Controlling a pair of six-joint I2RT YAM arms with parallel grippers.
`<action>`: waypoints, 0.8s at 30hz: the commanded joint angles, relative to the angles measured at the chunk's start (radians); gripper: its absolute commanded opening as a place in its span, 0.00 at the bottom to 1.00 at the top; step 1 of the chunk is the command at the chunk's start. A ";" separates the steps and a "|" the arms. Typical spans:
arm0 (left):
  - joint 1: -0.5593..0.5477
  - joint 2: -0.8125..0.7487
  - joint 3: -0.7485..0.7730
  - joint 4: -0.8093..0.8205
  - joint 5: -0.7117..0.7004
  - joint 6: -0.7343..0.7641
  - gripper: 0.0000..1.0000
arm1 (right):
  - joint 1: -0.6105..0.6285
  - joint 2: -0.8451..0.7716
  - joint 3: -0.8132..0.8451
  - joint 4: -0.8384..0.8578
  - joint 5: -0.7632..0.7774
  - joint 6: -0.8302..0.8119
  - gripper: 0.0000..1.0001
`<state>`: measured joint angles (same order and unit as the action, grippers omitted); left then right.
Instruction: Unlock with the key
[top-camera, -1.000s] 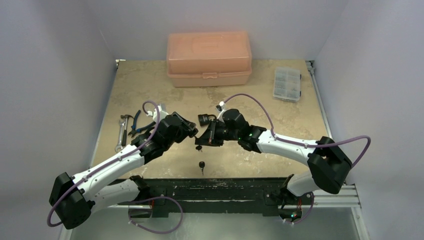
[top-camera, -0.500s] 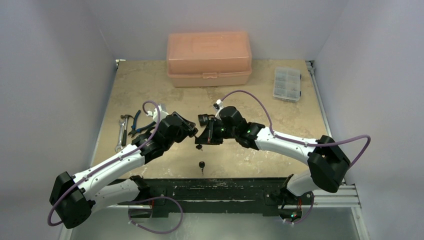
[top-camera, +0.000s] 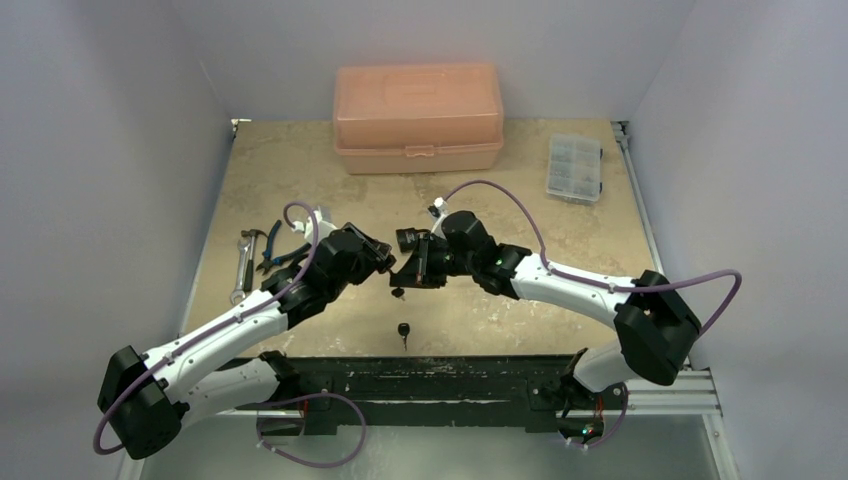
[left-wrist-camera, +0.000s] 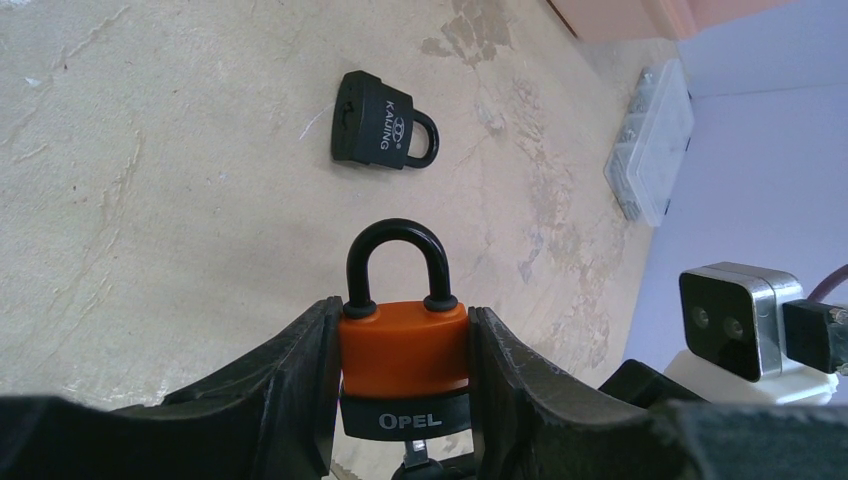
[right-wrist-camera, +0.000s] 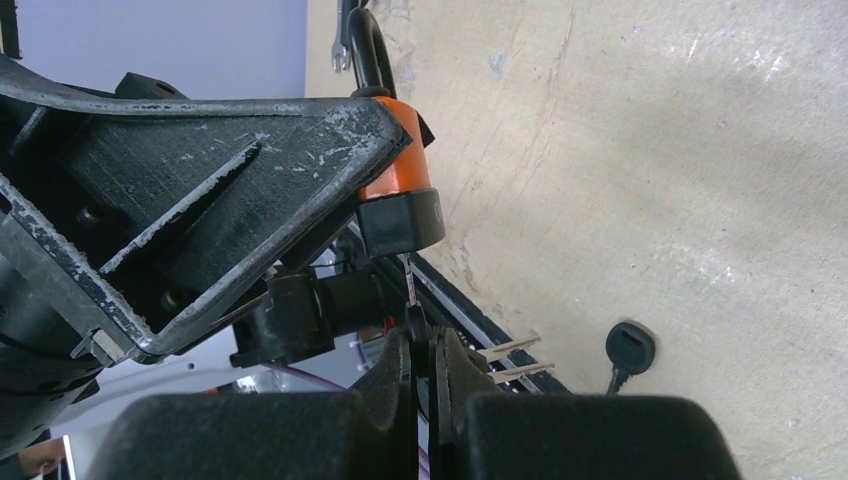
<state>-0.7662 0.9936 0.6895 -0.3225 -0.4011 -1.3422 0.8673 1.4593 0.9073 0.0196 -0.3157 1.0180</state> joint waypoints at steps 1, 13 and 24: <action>-0.029 -0.049 0.015 0.086 0.082 -0.003 0.00 | -0.026 -0.002 0.006 0.110 0.046 0.028 0.00; -0.029 -0.028 0.060 0.036 0.090 0.002 0.00 | -0.027 0.019 0.133 -0.090 0.105 -0.146 0.00; -0.028 -0.030 0.084 0.006 0.085 -0.019 0.00 | -0.025 0.036 0.204 -0.167 0.213 -0.272 0.00</action>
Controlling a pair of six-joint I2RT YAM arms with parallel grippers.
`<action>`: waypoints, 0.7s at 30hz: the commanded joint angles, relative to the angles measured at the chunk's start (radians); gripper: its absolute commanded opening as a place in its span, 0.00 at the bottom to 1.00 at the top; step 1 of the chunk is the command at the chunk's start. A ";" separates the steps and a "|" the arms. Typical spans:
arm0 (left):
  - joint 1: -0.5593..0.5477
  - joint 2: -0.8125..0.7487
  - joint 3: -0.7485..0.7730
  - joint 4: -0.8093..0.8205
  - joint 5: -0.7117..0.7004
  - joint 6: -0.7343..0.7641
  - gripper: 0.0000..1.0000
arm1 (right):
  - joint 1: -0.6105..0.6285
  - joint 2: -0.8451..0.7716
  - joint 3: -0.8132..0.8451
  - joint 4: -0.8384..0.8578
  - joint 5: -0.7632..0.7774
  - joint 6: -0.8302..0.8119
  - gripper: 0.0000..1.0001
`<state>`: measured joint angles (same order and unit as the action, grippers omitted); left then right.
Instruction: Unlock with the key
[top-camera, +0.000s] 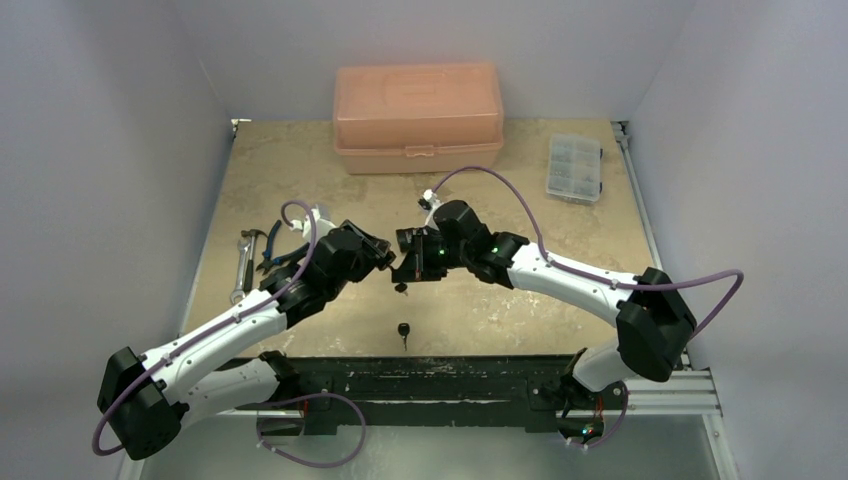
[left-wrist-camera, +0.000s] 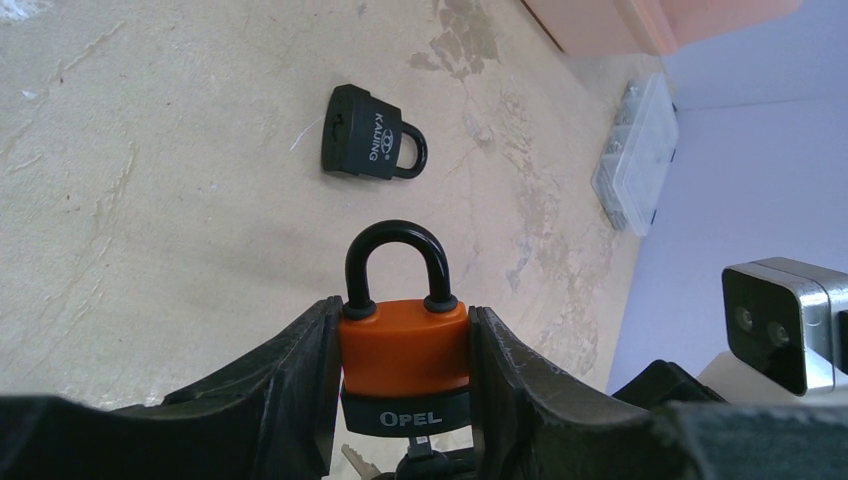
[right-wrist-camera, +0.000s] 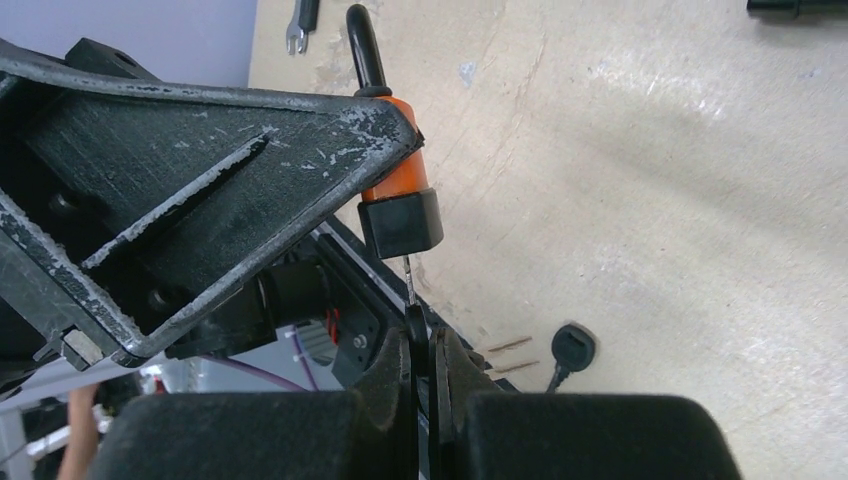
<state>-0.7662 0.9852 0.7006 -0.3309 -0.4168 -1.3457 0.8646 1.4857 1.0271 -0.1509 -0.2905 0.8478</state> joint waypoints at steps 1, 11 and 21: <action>-0.029 -0.022 0.074 0.013 0.102 -0.019 0.00 | -0.022 0.012 0.092 -0.009 0.202 -0.111 0.00; -0.029 -0.007 0.078 0.025 0.106 -0.013 0.00 | -0.025 -0.006 0.064 0.053 0.140 -0.036 0.00; -0.029 0.002 0.067 0.029 0.126 -0.042 0.00 | -0.026 0.008 0.095 0.039 0.181 -0.108 0.00</action>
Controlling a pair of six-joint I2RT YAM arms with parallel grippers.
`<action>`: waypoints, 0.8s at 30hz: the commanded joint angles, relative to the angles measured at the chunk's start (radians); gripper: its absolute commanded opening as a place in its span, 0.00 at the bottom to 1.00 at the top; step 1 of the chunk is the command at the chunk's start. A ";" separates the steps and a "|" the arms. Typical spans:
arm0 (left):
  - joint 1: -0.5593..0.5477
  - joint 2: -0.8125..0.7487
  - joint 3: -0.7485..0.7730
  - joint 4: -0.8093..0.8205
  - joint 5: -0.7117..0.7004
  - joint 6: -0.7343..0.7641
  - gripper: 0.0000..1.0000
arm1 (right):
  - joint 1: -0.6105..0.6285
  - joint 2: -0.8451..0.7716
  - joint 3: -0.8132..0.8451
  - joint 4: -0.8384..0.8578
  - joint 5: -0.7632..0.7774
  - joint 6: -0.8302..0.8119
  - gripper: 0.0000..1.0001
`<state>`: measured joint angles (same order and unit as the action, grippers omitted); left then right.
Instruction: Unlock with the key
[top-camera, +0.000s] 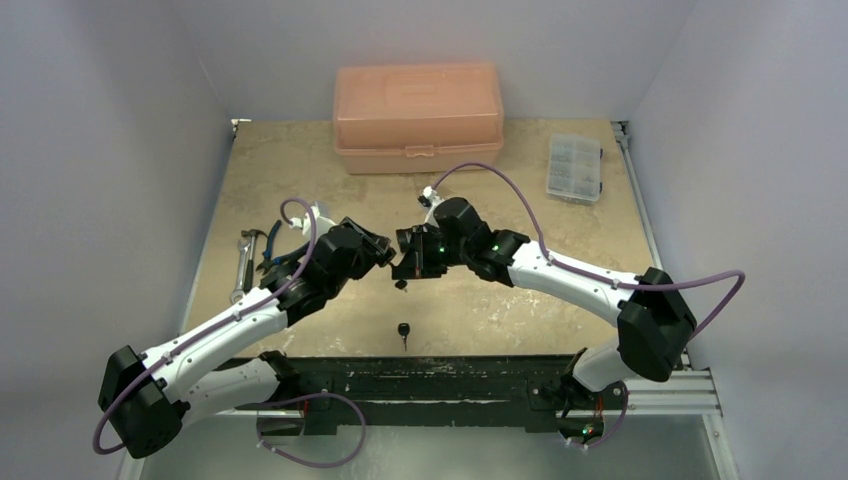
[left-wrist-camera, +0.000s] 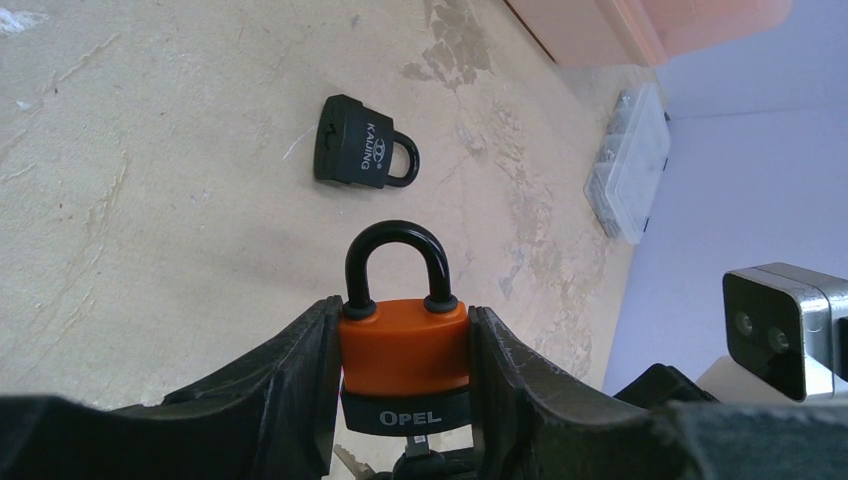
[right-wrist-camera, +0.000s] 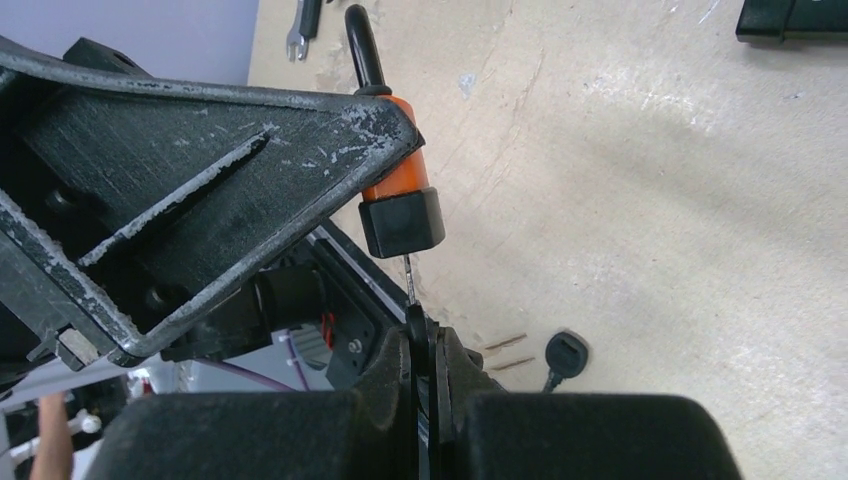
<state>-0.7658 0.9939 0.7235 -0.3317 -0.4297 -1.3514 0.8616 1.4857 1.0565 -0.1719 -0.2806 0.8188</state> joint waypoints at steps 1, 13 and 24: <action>-0.028 -0.003 0.047 0.025 0.146 -0.048 0.00 | -0.021 0.012 0.080 0.042 0.189 -0.103 0.00; -0.028 0.075 0.092 0.026 0.234 -0.086 0.00 | 0.001 -0.017 0.106 -0.020 0.214 -0.129 0.00; -0.029 0.038 0.010 0.128 0.277 -0.116 0.00 | -0.035 -0.049 0.064 0.043 0.162 -0.096 0.00</action>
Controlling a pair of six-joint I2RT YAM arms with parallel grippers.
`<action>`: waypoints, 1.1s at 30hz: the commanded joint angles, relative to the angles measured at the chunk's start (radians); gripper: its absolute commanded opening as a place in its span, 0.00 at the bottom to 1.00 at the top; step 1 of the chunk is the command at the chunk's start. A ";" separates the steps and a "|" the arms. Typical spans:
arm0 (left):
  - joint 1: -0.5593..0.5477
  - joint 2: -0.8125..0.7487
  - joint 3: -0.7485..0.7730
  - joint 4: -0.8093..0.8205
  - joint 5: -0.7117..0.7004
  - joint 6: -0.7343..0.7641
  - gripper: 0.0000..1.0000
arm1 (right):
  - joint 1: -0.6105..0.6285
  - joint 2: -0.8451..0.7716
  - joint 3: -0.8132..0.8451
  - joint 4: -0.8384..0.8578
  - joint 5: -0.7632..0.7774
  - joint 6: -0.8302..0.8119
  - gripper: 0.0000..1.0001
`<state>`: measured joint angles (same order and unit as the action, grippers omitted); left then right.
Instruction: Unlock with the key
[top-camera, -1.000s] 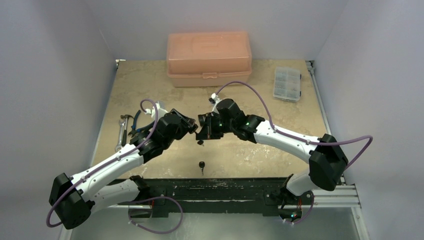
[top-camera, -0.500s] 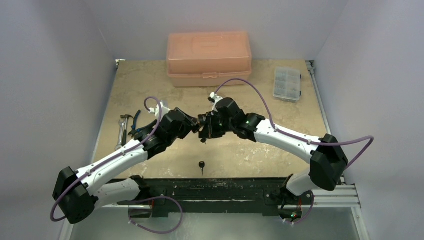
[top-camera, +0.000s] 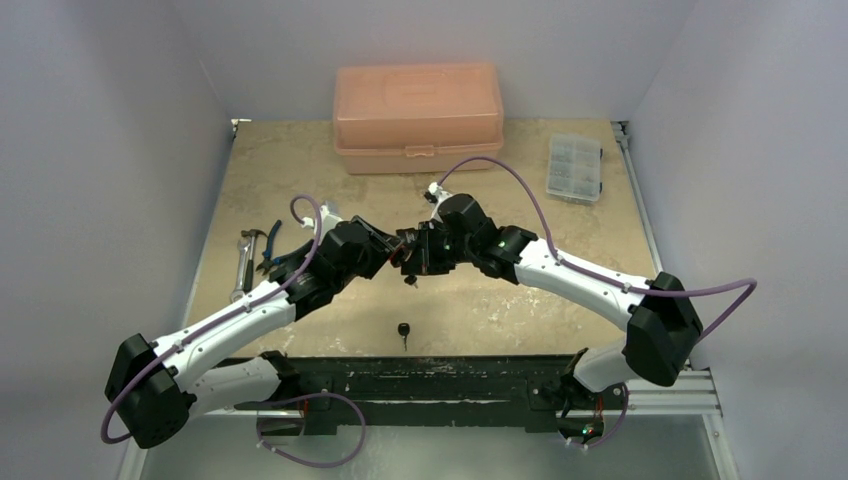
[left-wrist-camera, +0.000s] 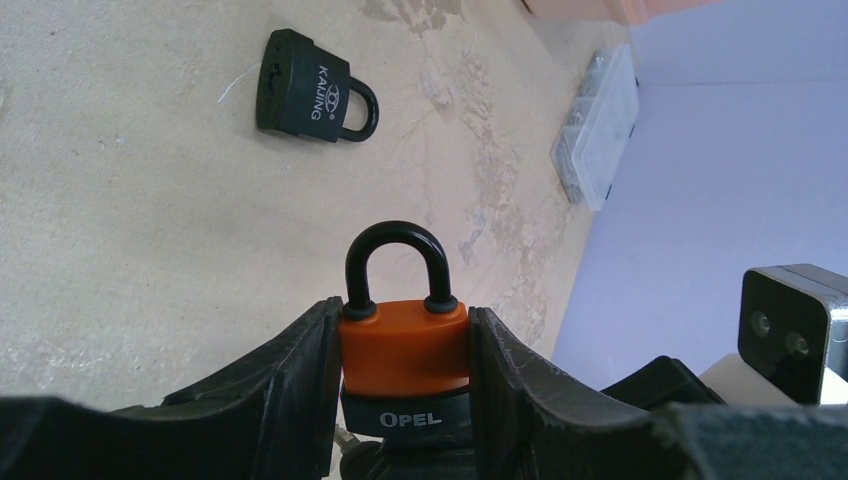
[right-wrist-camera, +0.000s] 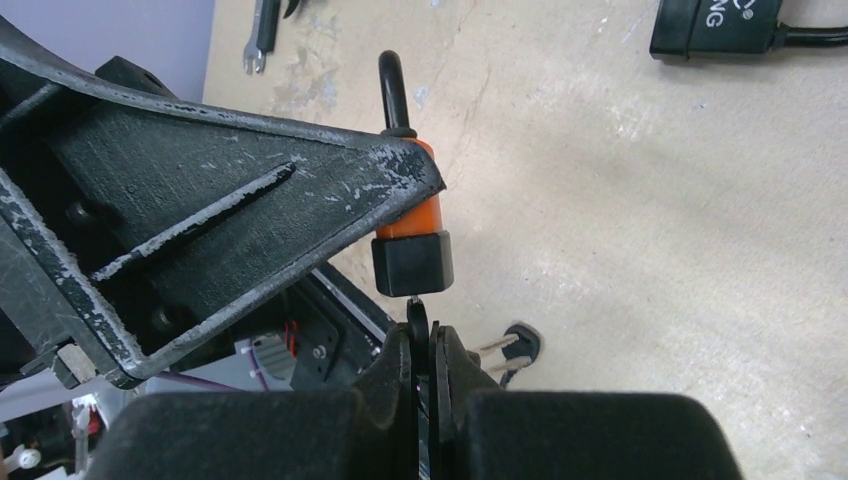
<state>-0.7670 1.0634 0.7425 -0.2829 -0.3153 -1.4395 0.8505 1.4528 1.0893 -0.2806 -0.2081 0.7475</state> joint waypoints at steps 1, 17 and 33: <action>-0.027 -0.030 -0.011 0.087 0.169 -0.027 0.00 | -0.024 -0.013 0.039 0.135 0.125 -0.034 0.00; -0.057 -0.022 -0.025 0.129 0.168 -0.021 0.00 | -0.083 -0.020 -0.017 0.293 0.035 0.076 0.05; -0.054 0.058 0.063 0.089 -0.041 0.001 0.00 | -0.089 -0.268 -0.093 0.130 0.019 -0.131 0.70</action>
<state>-0.8146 1.0920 0.7555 -0.2691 -0.3523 -1.4456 0.7643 1.2476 1.0058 -0.1711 -0.2173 0.6716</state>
